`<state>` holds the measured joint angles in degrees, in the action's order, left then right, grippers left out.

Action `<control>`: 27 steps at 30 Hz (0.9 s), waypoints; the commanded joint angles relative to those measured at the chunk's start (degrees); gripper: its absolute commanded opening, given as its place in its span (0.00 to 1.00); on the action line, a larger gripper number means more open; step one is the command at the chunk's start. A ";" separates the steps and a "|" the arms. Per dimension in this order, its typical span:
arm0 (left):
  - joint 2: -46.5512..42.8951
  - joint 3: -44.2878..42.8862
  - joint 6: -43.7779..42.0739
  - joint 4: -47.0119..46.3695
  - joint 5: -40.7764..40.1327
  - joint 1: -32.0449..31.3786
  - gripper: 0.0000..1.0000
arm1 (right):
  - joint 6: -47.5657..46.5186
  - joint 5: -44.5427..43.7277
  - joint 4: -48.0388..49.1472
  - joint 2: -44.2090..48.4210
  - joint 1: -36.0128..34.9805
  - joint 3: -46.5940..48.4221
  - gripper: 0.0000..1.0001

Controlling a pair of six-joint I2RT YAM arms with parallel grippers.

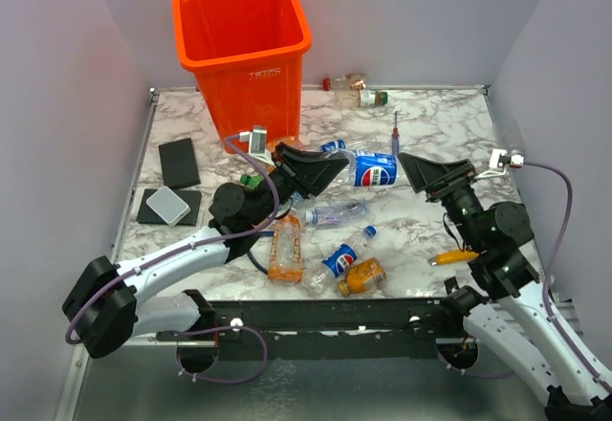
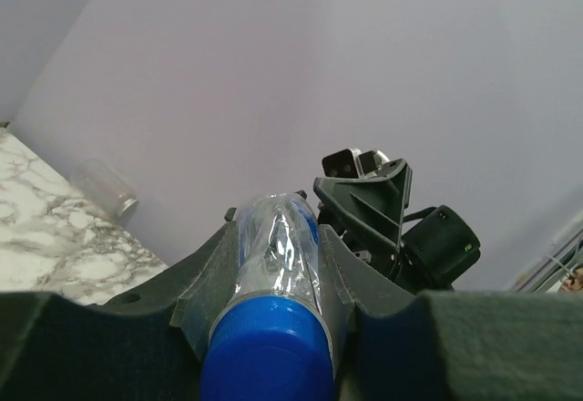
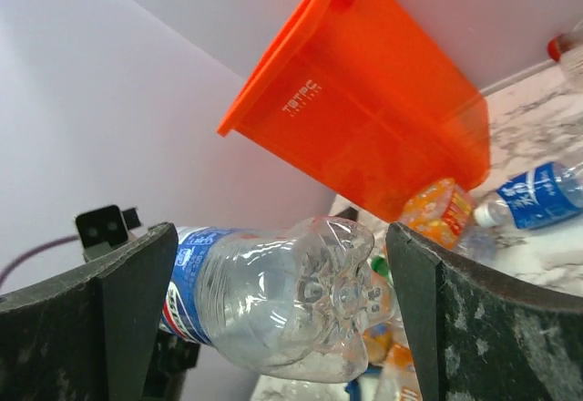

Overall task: Put the plastic bottles in the bin
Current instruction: Pick up the plastic bottle at the center of the board.

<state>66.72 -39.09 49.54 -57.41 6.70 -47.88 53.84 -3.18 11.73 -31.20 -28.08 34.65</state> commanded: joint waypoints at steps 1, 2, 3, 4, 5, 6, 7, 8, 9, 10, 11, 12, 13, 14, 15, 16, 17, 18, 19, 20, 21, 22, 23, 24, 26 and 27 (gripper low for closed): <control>0.31 -2.11 2.43 2.75 7.75 3.44 0.00 | -9.49 2.83 -15.90 2.00 -0.30 4.05 1.00; 0.69 -2.42 3.58 3.00 10.27 4.85 0.00 | -12.38 3.66 -18.25 2.10 -0.31 5.50 1.00; 1.14 -3.32 4.93 3.27 13.78 6.68 0.00 | -15.41 4.88 -21.12 1.66 -0.28 8.02 1.00; 1.82 -4.39 6.36 3.41 17.75 8.68 0.00 | -19.00 6.06 -24.37 1.00 -0.30 11.20 1.00; 2.67 -5.71 7.77 3.44 22.78 10.91 0.00 | -23.08 7.62 -27.76 -0.07 -0.23 14.26 1.00; 3.93 -7.31 9.07 3.44 27.88 12.65 0.00 | -26.62 10.21 -30.66 -1.16 -0.28 17.57 1.00; 5.21 -9.15 10.18 3.44 33.81 14.04 0.00 | -30.18 14.26 -32.86 -2.24 -0.27 20.13 1.00; 6.67 -10.85 10.55 3.78 39.27 14.42 0.00 | -33.18 19.11 -35.15 -3.46 -0.29 22.80 1.00; 7.59 -12.35 10.28 4.88 42.97 14.38 0.00 | -35.59 24.65 -37.57 -5.01 -0.31 25.44 1.00; 8.09 -13.01 10.31 5.75 45.83 13.98 0.00 | -38.08 29.44 -40.58 -6.90 -0.24 27.65 1.00; 8.49 -13.59 10.62 5.88 47.54 13.69 0.00 | -40.12 33.66 -43.23 -9.47 -0.29 29.88 0.99; 8.81 -14.22 10.96 5.90 49.33 13.37 0.00 | -41.43 36.49 -45.66 -11.08 -0.30 31.49 0.99; 9.16 -14.78 11.16 5.90 51.11 13.15 0.00 | -42.62 38.29 -47.71 -12.56 -0.28 32.82 0.99; 9.30 -15.38 11.28 5.90 52.38 13.09 0.00 | -43.87 38.98 -49.26 -13.52 -0.31 33.84 0.99; 9.26 -15.80 11.27 5.90 53.12 13.00 0.00 | -44.67 38.47 -50.18 -14.18 -0.29 34.39 0.99; 8.95 -16.18 11.02 5.90 53.64 12.87 0.00 | -45.23 37.86 -50.41 -14.50 -0.31 34.46 0.99; 8.58 -16.50 10.71 5.90 54.08 12.67 0.00 | -45.85 38.61 -50.77 -14.77 -0.31 34.47 0.99; 8.14 -16.76 10.41 5.90 54.53 12.53 0.00 | -46.71 39.80 -51.58 -15.45 -0.30 34.70 0.99; 7.74 -17.06 10.21 5.90 54.97 12.47 0.00 | -47.41 41.27 -52.48 -16.30 -0.25 35.03 0.99; 7.46 -17.39 10.15 5.95 55.35 12.46 0.00 | -48.04 42.61 -53.38 -17.19 -0.29 35.18 0.99; 7.27 -17.75 10.19 6.10 55.69 12.46 0.00 | -48.34 43.89 -53.80 -17.84 -0.26 34.98 0.98; 7.28 -18.14 10.20 6.34 55.82 12.46 0.00 | -48.35 45.38 -53.83 -18.20 -0.28 34.46 0.98; 7.29 -18.53 10.21 6.67 55.89 12.46 0.00 | -48.19 46.76 -53.44 -18.30 -0.30 33.78 0.98; 7.43 -18.89 10.14 7.03 55.96 12.46 0.00 | -47.55 48.26 -52.64 -18.22 -0.29 32.77 0.98; 7.75 -19.44 10.14 7.62 55.77 12.50 0.00 | -46.14 50.31 -50.95 -18.06 -0.31 30.83 0.97; 7.90 -19.63 10.16 7.78 55.57 12.46 0.00 | -45.63 50.92 -50.66 -18.20 -0.34 29.97 0.96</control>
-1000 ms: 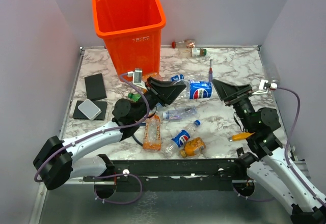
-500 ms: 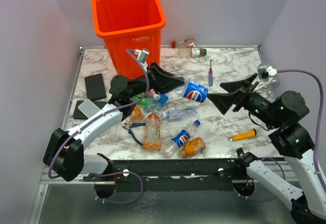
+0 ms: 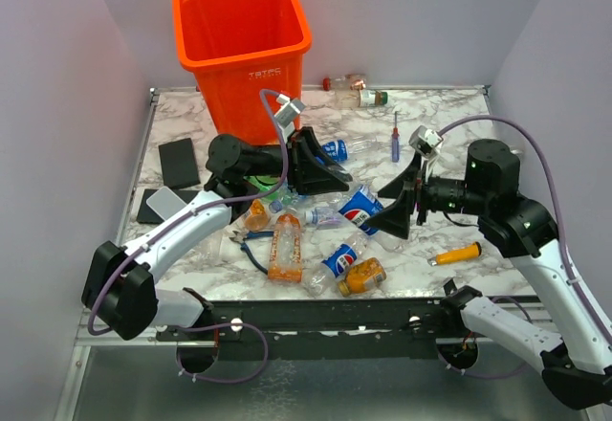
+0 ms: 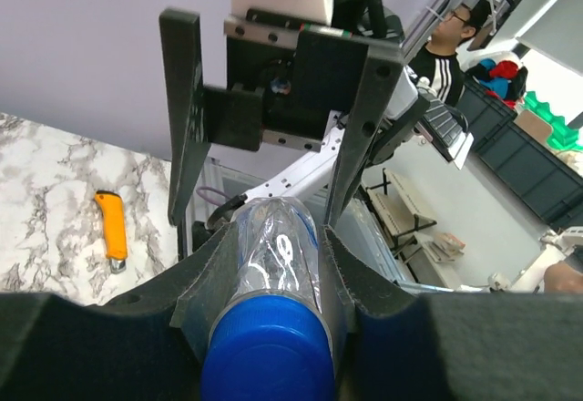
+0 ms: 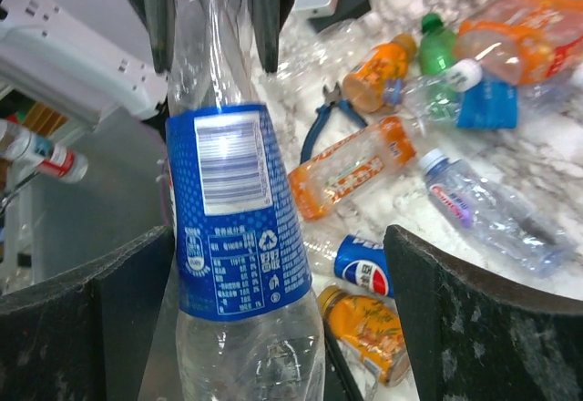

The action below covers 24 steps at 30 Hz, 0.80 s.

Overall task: Put the plastic bottles in the bin
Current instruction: Pick up the plastic bottle at the center of the board.

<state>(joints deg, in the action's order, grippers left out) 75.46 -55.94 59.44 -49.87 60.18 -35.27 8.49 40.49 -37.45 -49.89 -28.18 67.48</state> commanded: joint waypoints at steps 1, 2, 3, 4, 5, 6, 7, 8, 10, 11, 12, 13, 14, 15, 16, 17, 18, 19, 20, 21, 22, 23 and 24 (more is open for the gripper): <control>-0.65 -2.97 0.14 0.41 1.83 -0.19 0.00 | 0.41 7.83 -1.22 0.11 -0.28 -3.59 0.96; -0.34 -3.21 0.03 0.61 1.52 -0.16 0.00 | 0.86 8.76 -0.96 -0.33 -0.23 -4.37 0.95; -0.01 -3.54 -0.16 0.83 1.33 -0.11 0.00 | 1.43 9.68 -0.52 -0.68 -0.26 -5.17 0.94; 0.36 -3.89 -0.20 1.04 1.05 -0.15 0.00 | 2.05 10.15 0.08 -1.03 -0.41 -5.97 0.92; 0.73 -4.29 -0.14 1.16 0.71 -0.15 0.00 | 2.55 9.48 0.51 -1.32 -0.65 -6.68 0.88; 1.00 -4.61 -0.14 1.25 0.23 -0.15 0.00 | 3.03 8.46 0.92 -1.46 -0.79 -7.31 0.84; 1.10 -4.95 -0.27 1.26 -0.36 -0.22 0.00 | 3.14 7.52 1.12 -1.60 -0.96 -7.89 0.79; 1.25 -5.23 -0.41 1.31 -1.12 -0.24 0.01 | 3.19 6.62 1.22 -1.70 -0.98 -8.28 0.73; 1.34 -5.46 -0.69 1.26 -3.06 -0.26 0.30 | 3.82 5.08 2.45 -1.18 -1.02 -9.04 0.62; 1.24 -5.42 -0.94 1.26 -4.15 -0.26 0.48 | 4.34 4.37 4.18 -0.47 -1.00 -9.50 0.57; 0.81 -5.08 -1.37 1.33 -5.67 -0.31 0.58 | 4.84 3.47 5.55 0.25 -1.00 -10.01 0.53; 0.11 -4.54 -2.02 1.35 -7.46 -0.21 0.69 | 5.26 2.49 6.82 1.16 -0.93 -10.31 0.49; -0.77 -3.74 -2.61 1.35 -9.98 -0.17 0.83 | 5.85 1.20 8.31 2.29 -0.92 -10.77 0.45; -1.80 -2.81 -3.17 1.35 -12.60 -0.23 0.96 | 6.54 -0.16 9.98 3.19 -0.99 -11.39 0.42; -2.86 -1.80 -3.57 1.35 -16.21 -0.25 0.99 | 7.26 -0.76 12.28 4.42 -0.97 -12.31 0.40; -4.17 -0.67 -3.89 1.39 -19.95 -0.25 0.99 | 8.17 -0.84 14.98 5.96 -0.94 -13.64 0.40; -5.19 0.28 -4.10 1.24 -23.00 -0.24 0.99 | 9.52 -0.97 18.58 7.42 -0.97 -15.31 0.40; -6.14 1.14 -4.20 0.89 -25.68 -0.29 0.99 | 10.74 -1.17 21.66 8.80 -0.97 -16.84 0.39; -6.72 1.73 -4.12 0.68 -27.66 -0.32 0.99 | 11.89 -1.09 24.61 9.94 -0.98 -18.35 0.39; -7.07 2.12 -3.89 0.65 -29.30 -0.33 0.99 | 13.33 -1.22 27.86 10.87 -0.93 -19.76 0.39; -7.11 2.35 -3.21 0.53 -30.44 -0.33 0.99 | 14.54 -1.63 30.52 11.59 -0.99 -21.18 0.39; -6.86 2.41 -2.54 0.37 -30.97 -0.33 0.99 | 15.63 -1.98 32.97 12.01 -0.97 -22.26 0.38; -6.46 2.30 -1.72 0.14 -31.09 -0.41 0.99 | 16.34 -2.30 34.82 12.12 -0.99 -23.49 0.38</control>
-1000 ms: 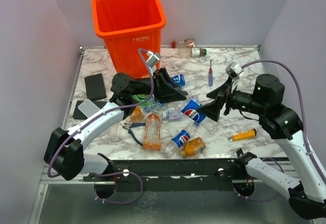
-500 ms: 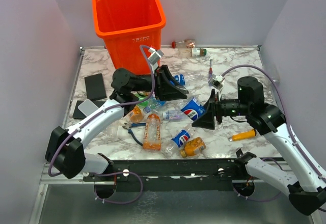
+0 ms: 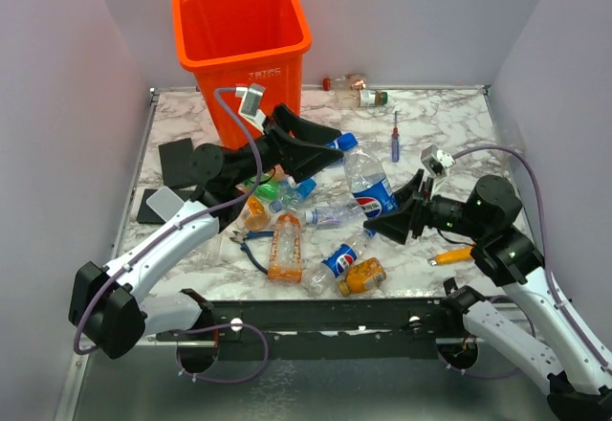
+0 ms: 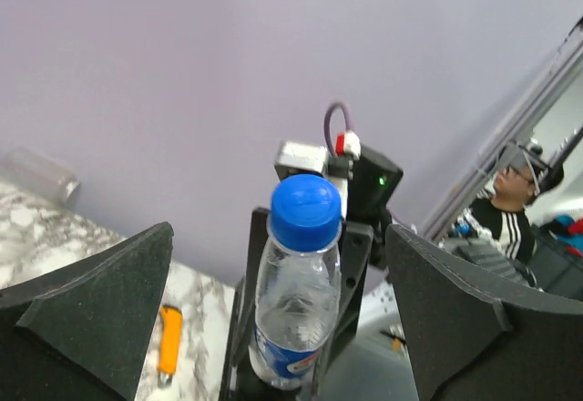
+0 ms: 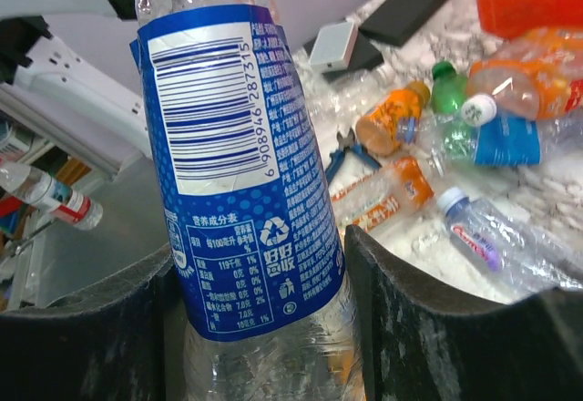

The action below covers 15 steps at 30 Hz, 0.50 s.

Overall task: Put the plastic bottles in the bin
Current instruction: Pick up the plastic bottle at the center of the board.

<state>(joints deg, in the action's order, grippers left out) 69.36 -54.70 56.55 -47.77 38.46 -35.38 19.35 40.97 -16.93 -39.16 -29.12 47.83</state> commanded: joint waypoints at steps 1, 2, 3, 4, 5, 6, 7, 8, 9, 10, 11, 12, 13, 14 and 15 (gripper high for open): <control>0.18 0.80 2.00 -2.35 -9.31 -0.37 0.97 | 6.01 -3.34 15.49 1.30 -0.06 -4.41 0.38; 0.62 0.67 2.71 -2.90 -9.39 -0.56 0.95 | 6.52 -3.60 16.36 1.09 -0.06 -4.95 0.37; 1.02 0.58 3.41 -3.51 -9.48 -0.73 0.94 | 7.02 -3.76 18.59 0.98 -0.06 -5.55 0.37; 1.38 0.41 3.90 -4.39 -9.64 -1.03 0.92 | 7.54 -4.03 20.00 0.93 -0.02 -6.05 0.36; 1.80 0.26 4.20 -4.97 -9.76 -1.54 0.91 | 8.21 -4.12 21.48 0.85 -0.06 -6.60 0.36; 2.11 -0.05 4.32 -5.24 -9.87 -2.06 0.91 | 8.70 -4.19 22.64 0.72 -0.07 -7.08 0.36; 2.56 -0.37 4.25 -5.45 -9.93 -2.60 0.90 | 9.26 -4.37 23.68 0.48 -0.06 -7.49 0.36; 3.00 -0.75 3.92 -5.49 -9.96 -3.37 0.88 | 9.82 -4.28 24.75 0.22 -0.06 -7.80 0.36; 3.42 -1.07 3.65 -5.57 -10.00 -3.91 0.86 | 10.35 -3.93 25.73 -0.19 -0.09 -8.10 0.36; 3.93 -1.42 3.42 -5.58 -10.06 -4.55 0.84 | 10.73 -3.56 26.32 -0.66 -0.11 -8.25 0.36; 4.39 -1.77 3.34 -5.58 -10.20 -4.75 0.81 | 10.97 -3.18 26.70 -1.12 -0.12 -8.34 0.36; 4.86 -2.12 3.18 -5.58 -10.35 -5.32 0.77 | 11.06 -3.10 26.84 -1.37 -0.13 -8.37 0.36; 5.35 -2.47 3.21 -5.58 -10.49 -5.66 0.73 | 11.07 -3.14 26.93 -1.44 -0.14 -8.50 0.36; 5.75 -2.82 3.18 -5.58 -10.51 -5.89 0.70 | 10.99 -3.10 26.84 -1.51 -0.14 -8.54 0.36; 6.12 -3.21 3.21 -5.58 -10.55 -6.04 0.69 | 10.81 -3.09 26.42 -1.53 -0.22 -8.45 0.36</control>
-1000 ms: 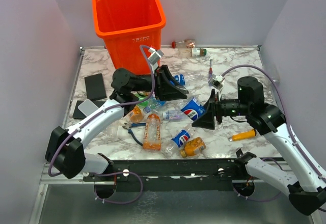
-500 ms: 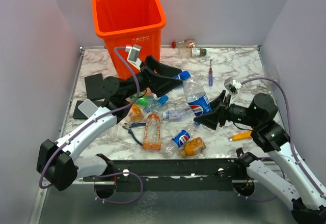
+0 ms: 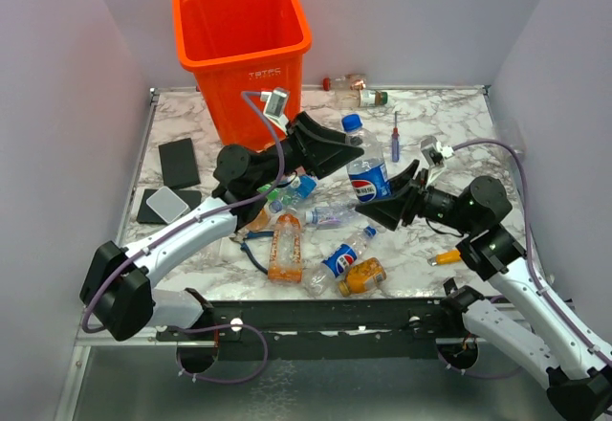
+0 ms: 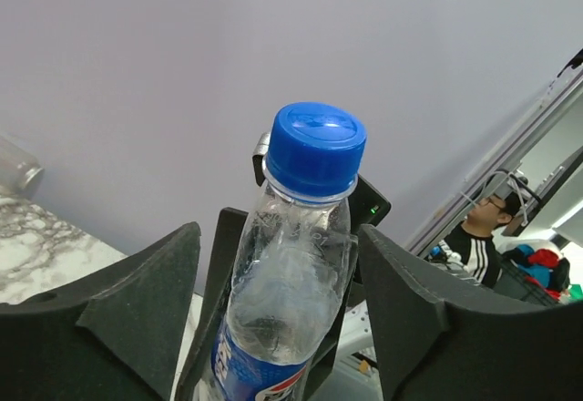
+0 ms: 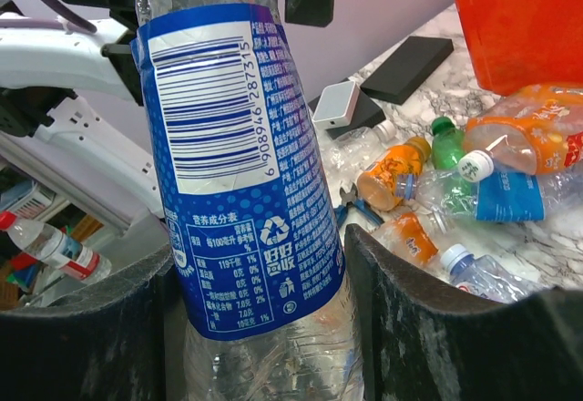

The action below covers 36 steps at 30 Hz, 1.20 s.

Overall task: Put the plastic bottles in the bin
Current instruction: Pick up the plastic bottle at the center of the board.

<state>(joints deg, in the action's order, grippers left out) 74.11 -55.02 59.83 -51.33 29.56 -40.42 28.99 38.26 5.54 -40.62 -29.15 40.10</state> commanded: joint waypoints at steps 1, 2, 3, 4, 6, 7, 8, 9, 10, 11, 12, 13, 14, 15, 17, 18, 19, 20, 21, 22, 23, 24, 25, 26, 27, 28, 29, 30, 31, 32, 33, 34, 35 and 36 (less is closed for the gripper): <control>1.68 -3.28 -0.14 -2.02 -1.93 -1.13 0.69 | 0.96 -0.34 3.49 -0.19 -0.21 -0.64 0.36; 1.92 -3.57 -0.20 -2.02 -2.19 -1.18 0.70 | 0.72 -0.14 2.99 -0.39 -0.20 -0.55 0.36; 2.11 -3.86 -0.24 -2.02 -2.56 -1.23 0.71 | 0.49 -0.04 2.52 -0.49 -0.16 -0.40 0.36; 2.27 -4.25 -0.43 -2.02 -2.96 -1.23 0.73 | 0.39 0.04 2.10 -0.57 -0.20 -0.33 0.36; 2.52 -5.06 -0.93 -2.02 -3.47 -1.18 0.75 | 0.16 0.14 1.58 -0.47 -0.28 -0.37 0.36; 2.64 -5.54 -1.26 -1.95 -3.72 -1.21 0.75 | 0.05 0.08 1.31 -0.34 -0.24 -0.36 0.36; 2.76 -5.99 -1.55 -1.89 -3.99 -1.22 0.75 | -0.09 0.07 1.04 -0.26 -0.29 -0.32 0.36; 2.99 -6.45 -1.71 -1.85 -4.21 -1.19 0.75 | -0.18 0.06 0.59 -0.18 -0.32 -0.32 0.36; 3.13 -6.88 -1.86 -1.80 -4.34 -1.23 0.74 | -0.30 -0.01 0.27 -0.16 -0.33 -0.32 0.36; 3.49 -7.26 -1.84 -1.77 -4.30 -1.18 0.71 | -0.41 -0.07 0.12 -0.08 -0.33 -0.36 0.36; 3.72 -7.63 -1.83 -1.78 -4.03 -1.24 0.62 | -0.50 -0.09 -0.03 -0.03 -0.32 -0.39 0.36; 4.17 -7.98 -1.86 -1.76 -3.61 -1.31 0.54 | -0.55 -0.16 -0.15 0.01 -0.38 -0.39 0.36; 4.46 -8.13 -1.76 -1.76 -3.21 -1.32 0.47 | -0.52 -0.20 -0.25 0.01 -0.34 -0.37 0.36; 4.67 -8.16 -1.60 -1.75 -2.93 -1.36 0.41 | -0.67 -0.20 -0.29 0.02 -0.40 -0.37 0.36; 4.81 -8.01 -1.75 -1.75 -2.67 -1.53 0.34 | -0.78 -0.20 -0.42 -0.16 -0.43 -0.30 0.36; 4.82 -7.93 -1.93 -1.75 -2.45 -1.61 0.25 | -0.85 -0.14 -0.48 -0.27 -0.47 -0.23 0.37; 4.82 -8.03 -2.34 -1.75 -2.22 -1.68 0.13 | -0.77 -0.12 -0.68 -0.51 -0.47 -0.09 0.38; 4.80 -8.18 -2.84 -1.75 -1.95 -1.79 0.01 | -0.71 -0.16 -1.20 -0.84 -0.41 0.32 0.42; 4.64 -8.34 -3.34 -1.48 -1.94 -1.69 0.00 | -0.67 -0.08 -2.03 -1.33 -0.45 0.93 0.54; 4.28 -8.57 -4.35 -0.81 -2.30 -1.69 0.00 | -0.67 -0.08 -3.19 -1.77 -0.47 1.84 0.70; 3.76 -8.98 -5.87 0.77 -2.92 -1.56 0.00 | -0.69 -0.36 -4.50 -1.98 -0.47 2.76 0.82; 2.94 -9.79 -8.09 3.16 -4.10 -1.45 0.00 | -0.76 -0.98 -6.00 -1.87 -0.42 3.86 0.91; 2.40 -10.85 -10.71 6.56 -5.49 -1.01 0.00 | -1.30 -1.78 -8.08 -1.35 -0.44 4.92 0.98; 1.72 -12.37 -13.72 10.26 -7.16 -0.44 0.00 | -2.00 -2.54 -9.67 -0.65 -0.47 5.92 0.99; 1.32 -14.08 -16.63 15.03 -9.34 0.68 0.00 | -2.98 -3.30 -11.75 0.11 -0.45 7.00 1.00; 1.23 -16.44 -19.21 18.67 -11.67 1.83 0.00 | -4.15 -4.13 -13.92 0.85 -0.47 8.11 1.00; 1.48 -19.19 -21.75 21.62 -13.92 2.98 0.00 | -5.05 -5.14 -15.97 1.46 -0.45 9.36 1.00; 1.97 -22.07 -24.23 24.46 -15.85 4.20 0.00 | -5.87 -6.00 -18.02 2.10 -0.45 10.44 1.00; 2.46 -26.17 -27.19 27.11 -18.75 5.34 0.00 | -6.60 -6.75 -19.82 2.67 -0.46 11.66 1.00; 3.11 -29.18 -29.76 29.42 -22.22 6.21 0.00 | -7.02 -7.27 -21.49 3.18 -0.45 12.88 1.00; 3.68 -31.41 -32.08 30.70 -25.61 7.29 0.00 | -7.26 -7.66 -22.83 3.77 -0.46 13.96 1.00; 4.23 -33.28 -34.82 30.99 -29.36 8.27 0.00 | -7.33 -7.98 -23.94 4.25 -0.41 14.78 1.00; 4.65 -34.74 -37.46 30.57 -33.38 8.87 0.00 | -7.29 -8.16 -24.77 4.80 -0.46 15.28 1.00; 5.08 -35.68 -40.60 29.07 -37.66 9.21 0.00 | -7.16 -8.46 -25.39 5.36 -0.43 15.63 1.00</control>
<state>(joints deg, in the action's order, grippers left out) 78.15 -84.20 38.04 -24.71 14.68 -35.57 23.18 30.55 -11.11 -38.20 -29.15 52.95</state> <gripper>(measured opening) 0.386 0.995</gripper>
